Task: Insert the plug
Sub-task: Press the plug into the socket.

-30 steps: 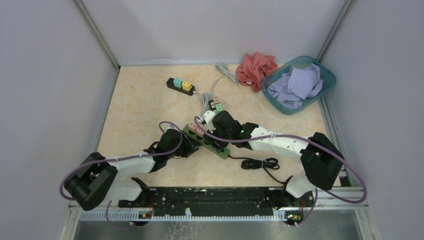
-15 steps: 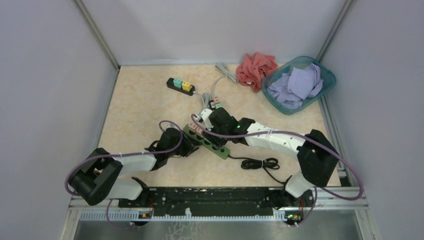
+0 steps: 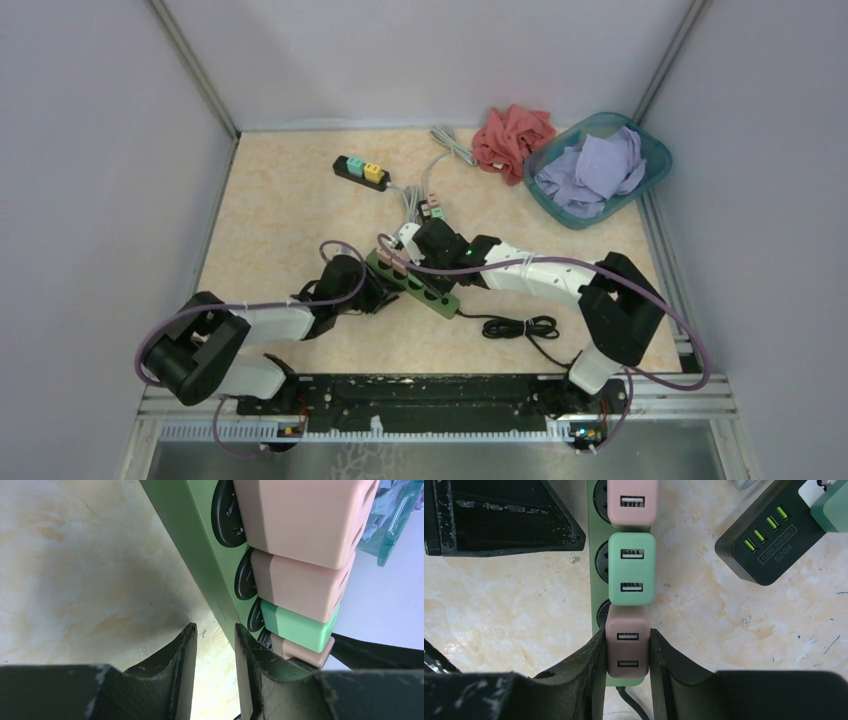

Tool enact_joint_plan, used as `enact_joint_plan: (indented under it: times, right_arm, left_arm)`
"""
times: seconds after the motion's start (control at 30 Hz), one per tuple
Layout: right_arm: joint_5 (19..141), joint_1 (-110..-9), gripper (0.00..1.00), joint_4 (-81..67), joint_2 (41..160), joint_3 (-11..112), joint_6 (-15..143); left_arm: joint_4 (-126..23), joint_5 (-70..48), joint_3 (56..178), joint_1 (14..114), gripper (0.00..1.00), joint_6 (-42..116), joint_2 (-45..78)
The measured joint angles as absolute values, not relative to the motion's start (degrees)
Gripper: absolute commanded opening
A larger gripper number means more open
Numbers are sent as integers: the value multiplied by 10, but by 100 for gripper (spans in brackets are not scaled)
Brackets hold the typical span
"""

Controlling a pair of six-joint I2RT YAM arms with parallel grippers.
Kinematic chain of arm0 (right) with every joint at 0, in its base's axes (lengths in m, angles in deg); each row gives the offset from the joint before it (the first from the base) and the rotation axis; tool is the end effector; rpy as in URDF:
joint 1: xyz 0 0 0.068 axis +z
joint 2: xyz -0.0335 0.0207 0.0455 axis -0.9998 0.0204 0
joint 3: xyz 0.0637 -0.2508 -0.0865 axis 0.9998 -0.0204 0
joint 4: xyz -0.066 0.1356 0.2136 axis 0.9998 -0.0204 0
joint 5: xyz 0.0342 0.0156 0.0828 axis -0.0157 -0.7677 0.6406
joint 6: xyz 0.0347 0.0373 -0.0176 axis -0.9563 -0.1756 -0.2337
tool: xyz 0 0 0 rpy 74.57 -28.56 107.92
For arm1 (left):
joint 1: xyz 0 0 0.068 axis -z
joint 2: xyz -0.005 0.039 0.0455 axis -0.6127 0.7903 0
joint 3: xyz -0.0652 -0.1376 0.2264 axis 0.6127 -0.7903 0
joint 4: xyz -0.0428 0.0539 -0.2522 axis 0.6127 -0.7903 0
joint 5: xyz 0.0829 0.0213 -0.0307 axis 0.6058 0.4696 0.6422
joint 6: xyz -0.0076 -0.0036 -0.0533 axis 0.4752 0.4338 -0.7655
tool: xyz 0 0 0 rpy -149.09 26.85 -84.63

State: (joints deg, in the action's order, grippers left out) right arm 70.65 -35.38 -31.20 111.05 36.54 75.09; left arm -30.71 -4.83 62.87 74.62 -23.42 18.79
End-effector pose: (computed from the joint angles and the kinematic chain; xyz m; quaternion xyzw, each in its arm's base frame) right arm 0.1989 0.2666 0.2147 -0.4584 0.8378 0.1105 0.2750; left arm 0.1810 -0.1371 0.1244 -0.2658 0.8531 -0.3742 0.2480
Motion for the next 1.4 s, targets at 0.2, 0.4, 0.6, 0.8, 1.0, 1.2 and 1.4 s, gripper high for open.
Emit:
enact_joint_plan:
  times: [0.2, 0.4, 0.6, 0.8, 1.0, 1.2, 1.4]
  right_arm:
    - [709, -354, 0, -312, 1111, 366, 765]
    - [715, -354, 0, -298, 1108, 354, 785]
    - [715, -352, 0, -266, 1094, 328, 792]
    - [735, -370, 0, -241, 1085, 309, 786]
    - [757, -383, 0, -239, 1089, 309, 781]
    - [749, -372, 0, -227, 1089, 298, 782]
    - [712, -348, 0, -215, 1085, 289, 786]
  left_arm:
    - [-303, -55, 634, 743, 36, -234, 197]
    - [-301, -64, 637, 743, 35, -233, 206]
    - [-294, -70, 638, 743, 34, -233, 218]
    - [-288, -78, 638, 743, 33, -234, 223]
    - [-288, -79, 638, 743, 33, -234, 223]
    - [-288, -79, 638, 743, 33, -234, 223]
    - [-288, -79, 638, 743, 33, -234, 223]
